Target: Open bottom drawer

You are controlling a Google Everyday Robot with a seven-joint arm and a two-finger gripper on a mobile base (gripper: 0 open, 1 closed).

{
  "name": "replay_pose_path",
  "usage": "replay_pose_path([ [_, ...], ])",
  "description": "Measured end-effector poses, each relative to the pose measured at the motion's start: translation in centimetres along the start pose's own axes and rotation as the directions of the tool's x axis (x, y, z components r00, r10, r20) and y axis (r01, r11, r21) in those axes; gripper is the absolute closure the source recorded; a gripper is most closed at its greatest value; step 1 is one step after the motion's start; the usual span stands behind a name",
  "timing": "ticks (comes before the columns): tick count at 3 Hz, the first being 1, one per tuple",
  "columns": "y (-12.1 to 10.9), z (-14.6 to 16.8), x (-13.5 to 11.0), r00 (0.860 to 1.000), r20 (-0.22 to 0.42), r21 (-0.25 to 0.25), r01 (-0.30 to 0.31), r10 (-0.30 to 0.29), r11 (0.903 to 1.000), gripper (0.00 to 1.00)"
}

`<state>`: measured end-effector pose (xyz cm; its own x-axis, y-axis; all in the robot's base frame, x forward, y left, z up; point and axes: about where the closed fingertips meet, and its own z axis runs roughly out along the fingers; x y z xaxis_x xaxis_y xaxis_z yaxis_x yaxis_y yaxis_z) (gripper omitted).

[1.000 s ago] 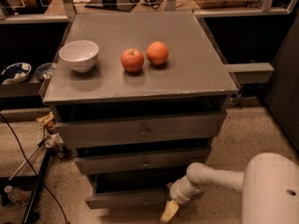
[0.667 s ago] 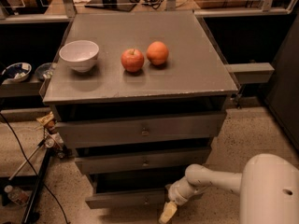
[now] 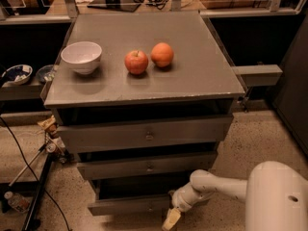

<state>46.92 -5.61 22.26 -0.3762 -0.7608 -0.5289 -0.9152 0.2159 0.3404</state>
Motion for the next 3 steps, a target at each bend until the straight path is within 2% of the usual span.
replay_pose_path([
  [1,0.0,0.0,0.0,1.000,0.000,0.000,0.000,0.000,1.0000,0.00],
  [2,2.1,0.4,0.8,0.998,-0.035,-0.070,0.040,-0.042,0.9968,0.00],
  [3,2.2,0.3,1.0,0.998,-0.040,-0.081,0.041,-0.045,0.9958,0.00],
])
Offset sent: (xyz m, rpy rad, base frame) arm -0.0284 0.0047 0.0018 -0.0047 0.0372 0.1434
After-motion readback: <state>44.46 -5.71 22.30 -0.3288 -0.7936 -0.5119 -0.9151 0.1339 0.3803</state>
